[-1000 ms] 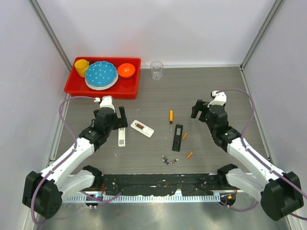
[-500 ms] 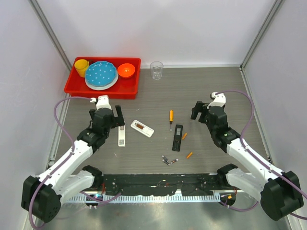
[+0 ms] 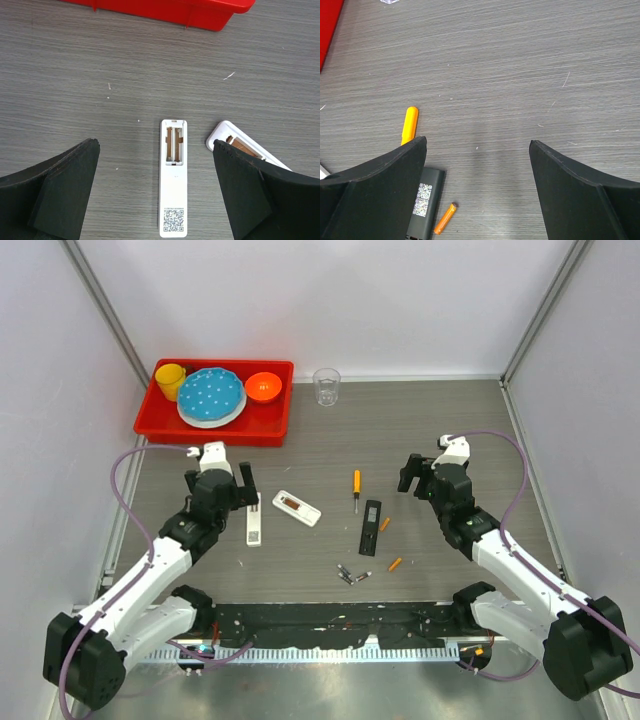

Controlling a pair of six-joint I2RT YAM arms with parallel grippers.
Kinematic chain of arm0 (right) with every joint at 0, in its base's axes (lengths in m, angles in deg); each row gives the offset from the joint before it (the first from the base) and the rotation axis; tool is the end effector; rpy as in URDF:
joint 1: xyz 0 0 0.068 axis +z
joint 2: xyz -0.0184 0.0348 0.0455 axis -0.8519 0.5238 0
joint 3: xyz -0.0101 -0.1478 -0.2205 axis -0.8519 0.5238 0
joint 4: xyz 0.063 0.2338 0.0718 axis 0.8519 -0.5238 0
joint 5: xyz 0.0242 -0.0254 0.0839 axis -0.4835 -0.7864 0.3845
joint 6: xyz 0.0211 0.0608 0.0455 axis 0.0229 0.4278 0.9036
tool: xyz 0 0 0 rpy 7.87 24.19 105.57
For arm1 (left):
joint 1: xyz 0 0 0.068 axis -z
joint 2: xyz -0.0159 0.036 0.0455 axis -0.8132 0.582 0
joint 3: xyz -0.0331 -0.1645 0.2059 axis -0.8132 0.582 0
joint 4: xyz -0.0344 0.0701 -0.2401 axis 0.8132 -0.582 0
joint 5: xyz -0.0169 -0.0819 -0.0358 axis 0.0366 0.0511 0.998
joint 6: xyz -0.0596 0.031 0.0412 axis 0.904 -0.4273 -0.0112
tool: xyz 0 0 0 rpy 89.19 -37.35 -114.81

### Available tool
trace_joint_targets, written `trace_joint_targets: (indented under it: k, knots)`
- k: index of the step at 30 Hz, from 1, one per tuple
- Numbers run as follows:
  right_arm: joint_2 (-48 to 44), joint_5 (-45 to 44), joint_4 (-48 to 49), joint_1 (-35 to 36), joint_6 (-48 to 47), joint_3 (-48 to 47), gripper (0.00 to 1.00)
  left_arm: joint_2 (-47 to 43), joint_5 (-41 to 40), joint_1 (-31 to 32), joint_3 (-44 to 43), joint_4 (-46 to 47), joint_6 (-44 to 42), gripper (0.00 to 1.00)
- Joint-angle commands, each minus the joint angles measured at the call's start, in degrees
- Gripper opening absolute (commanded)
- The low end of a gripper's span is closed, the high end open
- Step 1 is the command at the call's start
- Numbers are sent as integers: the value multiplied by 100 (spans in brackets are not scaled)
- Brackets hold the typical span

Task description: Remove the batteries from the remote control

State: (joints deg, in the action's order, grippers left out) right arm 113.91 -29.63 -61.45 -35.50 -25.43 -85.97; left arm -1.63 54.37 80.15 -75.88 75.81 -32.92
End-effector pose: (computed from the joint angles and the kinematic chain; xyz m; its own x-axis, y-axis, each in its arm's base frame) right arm 0.2279 0.0739 0.2256 -0.3620 0.1607 -0.9182 0.0007 0.9851 0.1721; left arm 0.2110 -0.0697 0.2310 -0.4409 -0.1839 -0.8785 -0.1244 0.9819 -0.1431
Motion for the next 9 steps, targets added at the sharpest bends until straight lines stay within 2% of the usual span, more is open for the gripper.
trace_joint_targets:
  k: [1, 6, 9]
  knots:
    - [-25, -98, 363, 11, -123, 7, 89, -138, -105, -25, 75, 425, -138, 100]
    - [2, -230, 477, 11, -238, 69, 89, -174, 44, -25, 154, 653, -217, 100]
    - [-77, -589, 862, 11, -308, 340, 89, -244, 81, -25, 286, 908, -393, 100]
